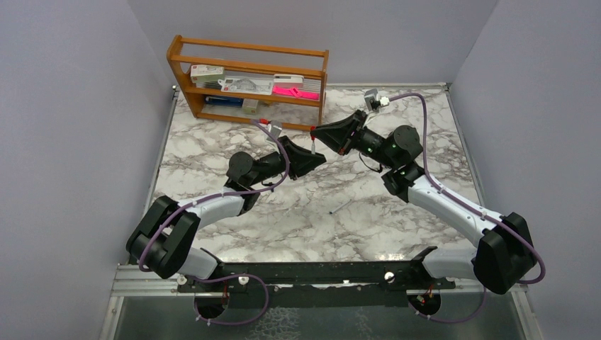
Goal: Insert the pens into the pen caps
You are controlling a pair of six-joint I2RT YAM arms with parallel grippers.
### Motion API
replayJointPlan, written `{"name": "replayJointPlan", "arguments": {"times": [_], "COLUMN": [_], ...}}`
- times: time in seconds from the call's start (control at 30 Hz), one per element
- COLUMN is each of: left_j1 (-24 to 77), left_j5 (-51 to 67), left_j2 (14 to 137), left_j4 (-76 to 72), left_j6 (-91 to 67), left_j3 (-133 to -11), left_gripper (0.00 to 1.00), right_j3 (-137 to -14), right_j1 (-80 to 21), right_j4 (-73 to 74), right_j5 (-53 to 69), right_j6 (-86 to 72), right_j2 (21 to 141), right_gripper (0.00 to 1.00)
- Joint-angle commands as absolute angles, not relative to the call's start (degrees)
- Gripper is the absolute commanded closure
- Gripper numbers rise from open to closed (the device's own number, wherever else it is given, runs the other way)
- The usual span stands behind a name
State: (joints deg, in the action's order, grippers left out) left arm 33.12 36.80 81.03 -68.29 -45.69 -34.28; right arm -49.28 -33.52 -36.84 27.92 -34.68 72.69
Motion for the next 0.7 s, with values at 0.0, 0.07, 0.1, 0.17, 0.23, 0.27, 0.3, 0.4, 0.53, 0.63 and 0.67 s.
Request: {"name": "replayJointPlan", "arguments": {"times": [0.0, 0.07, 0.1, 0.17, 0.23, 0.27, 0.3, 0.4, 0.53, 0.63, 0.67], "left_j1": [33.41, 33.4, 33.4, 33.4, 33.4, 33.4, 33.4, 33.4, 33.38, 33.35, 33.39], "left_j5": [36.12, 36.12, 36.06, 36.04, 36.04, 36.04, 36.04, 35.97, 35.95, 35.95, 35.88], "left_j2": [80.09, 80.0, 79.94, 79.89, 79.82, 79.8, 79.69, 79.47, 79.2, 79.19, 79.19], "left_j4": [-69.96, -69.96, -69.95, -69.96, -69.89, -69.95, -69.96, -69.96, -69.96, -69.88, -69.87], "left_j6": [-45.44, -45.44, -45.36, -45.37, -45.44, -45.44, -45.44, -45.44, -45.44, -45.52, -45.53], "left_j3": [-35.85, -35.86, -35.79, -35.77, -35.68, -35.62, -35.6, -35.6, -35.51, -35.44, -35.42], "left_gripper": [1.0, 1.0, 1.0, 1.0, 1.0, 1.0, 1.0, 1.0, 1.0, 1.0, 1.0], "right_j3": [-48.27, -48.17, -48.16, -48.09, -47.93, -47.78, -47.69, -47.14, -46.84, -46.74, -46.79], "right_j1": [-33.22, -33.22, -33.22, -33.22, -33.18, -33.22, -33.21, -33.18, -33.18, -33.22, -33.22], "right_j4": [-36.85, -36.95, -36.92, -36.92, -36.83, -36.83, -36.85, -37.03, -37.27, -37.32, -37.37], "right_j5": [27.2, 27.31, 27.34, 27.33, 27.25, 27.25, 27.25, 27.11, 27.11, 27.13, 27.13], "right_j6": [-34.32, -34.36, -34.44, -34.41, -34.29, -34.28, -34.28, -34.6, -34.72, -34.67, -34.71], "right_j2": [72.33, 72.33, 72.33, 72.36, 72.33, 72.41, 72.53, 72.88, 73.19, 73.23, 73.21], "right_gripper": [0.99, 0.99, 0.99, 0.99, 0.99, 0.99, 0.99, 0.99, 0.99, 0.99, 0.99]}}
